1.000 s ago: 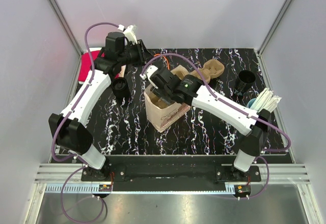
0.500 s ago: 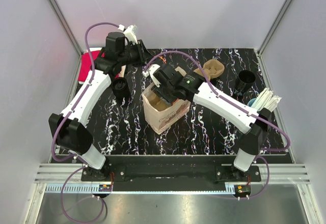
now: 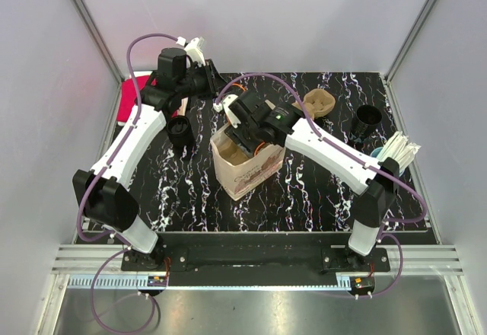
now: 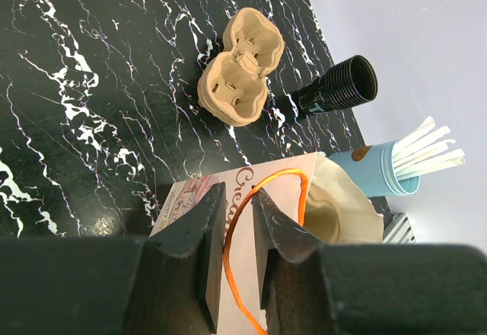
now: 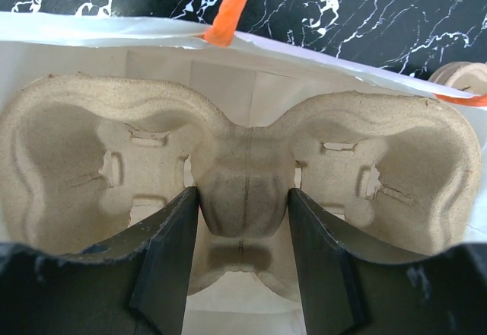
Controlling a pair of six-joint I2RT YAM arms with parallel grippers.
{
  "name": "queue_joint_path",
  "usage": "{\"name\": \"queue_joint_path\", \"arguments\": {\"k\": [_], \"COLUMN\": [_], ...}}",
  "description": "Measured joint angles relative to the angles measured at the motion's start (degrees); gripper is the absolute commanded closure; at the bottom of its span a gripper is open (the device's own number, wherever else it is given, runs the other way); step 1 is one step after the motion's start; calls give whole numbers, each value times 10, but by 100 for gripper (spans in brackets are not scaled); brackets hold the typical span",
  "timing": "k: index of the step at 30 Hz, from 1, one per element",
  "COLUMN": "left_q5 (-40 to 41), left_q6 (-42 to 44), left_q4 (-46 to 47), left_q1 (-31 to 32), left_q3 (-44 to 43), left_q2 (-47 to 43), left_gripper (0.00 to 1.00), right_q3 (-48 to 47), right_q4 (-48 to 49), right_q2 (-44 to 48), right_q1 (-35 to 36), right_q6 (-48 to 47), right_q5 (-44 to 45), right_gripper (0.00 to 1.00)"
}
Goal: Pack the takeout coffee
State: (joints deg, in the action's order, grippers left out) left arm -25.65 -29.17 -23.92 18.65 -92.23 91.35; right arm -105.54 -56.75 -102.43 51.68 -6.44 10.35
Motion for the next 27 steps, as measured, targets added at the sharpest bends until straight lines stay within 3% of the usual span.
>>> {"name": "queue_joint_path", "arguments": {"k": [27], "left_q5": [0], "left_q6": [0], "left_q4": [0], "left_q1": [0], "left_q3": [0], "left_q2": [0], "left_gripper": [75], "right_q3": [0], "right_q4": [-2], "right_q2": [-6], "right_q1": [-1], "right_q6": [7], "right_q5": [-10], "right_gripper": [28]}}
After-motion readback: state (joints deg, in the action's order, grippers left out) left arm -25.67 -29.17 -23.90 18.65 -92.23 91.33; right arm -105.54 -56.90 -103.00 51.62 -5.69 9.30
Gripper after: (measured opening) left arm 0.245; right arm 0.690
